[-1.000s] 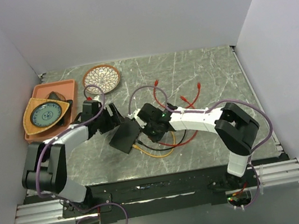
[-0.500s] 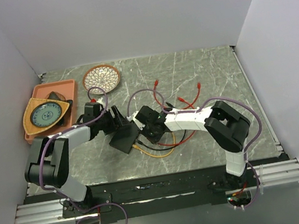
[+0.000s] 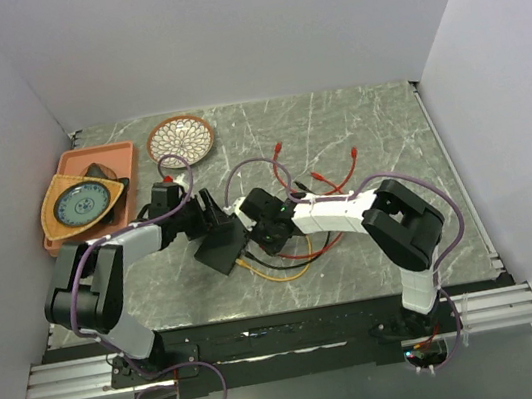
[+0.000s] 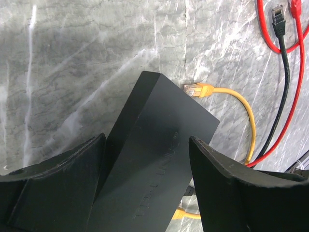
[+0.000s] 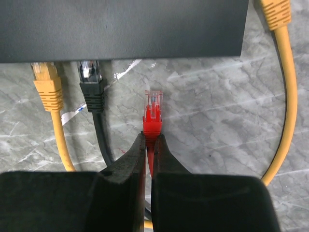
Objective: Insert the plug into the switch port
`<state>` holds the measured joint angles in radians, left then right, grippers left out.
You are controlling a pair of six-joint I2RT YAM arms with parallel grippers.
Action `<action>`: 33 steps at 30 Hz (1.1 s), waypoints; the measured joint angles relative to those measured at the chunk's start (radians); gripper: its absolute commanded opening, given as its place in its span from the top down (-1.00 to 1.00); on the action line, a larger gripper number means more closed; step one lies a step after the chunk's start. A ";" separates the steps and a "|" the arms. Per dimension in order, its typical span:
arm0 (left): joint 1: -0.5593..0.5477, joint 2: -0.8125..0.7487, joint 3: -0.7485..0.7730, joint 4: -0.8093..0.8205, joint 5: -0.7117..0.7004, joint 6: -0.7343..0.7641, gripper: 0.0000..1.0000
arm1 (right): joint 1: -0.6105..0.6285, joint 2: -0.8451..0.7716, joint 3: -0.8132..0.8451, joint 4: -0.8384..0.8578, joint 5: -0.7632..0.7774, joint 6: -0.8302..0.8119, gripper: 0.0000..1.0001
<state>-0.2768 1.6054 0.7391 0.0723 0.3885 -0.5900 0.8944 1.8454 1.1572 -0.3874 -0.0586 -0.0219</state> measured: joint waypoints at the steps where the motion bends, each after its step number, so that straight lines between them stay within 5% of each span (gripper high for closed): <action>1: -0.001 0.000 0.000 0.001 0.000 0.000 -0.50 | 0.000 0.002 0.000 0.003 -0.002 -0.002 1.00; 33: -0.014 0.003 0.000 0.007 -0.003 0.000 -0.48 | 0.044 0.048 0.056 0.019 0.029 0.008 1.00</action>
<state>-0.2909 1.6081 0.7391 0.0792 0.3855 -0.5903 0.9382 1.8938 1.2133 -0.3683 -0.0299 -0.0135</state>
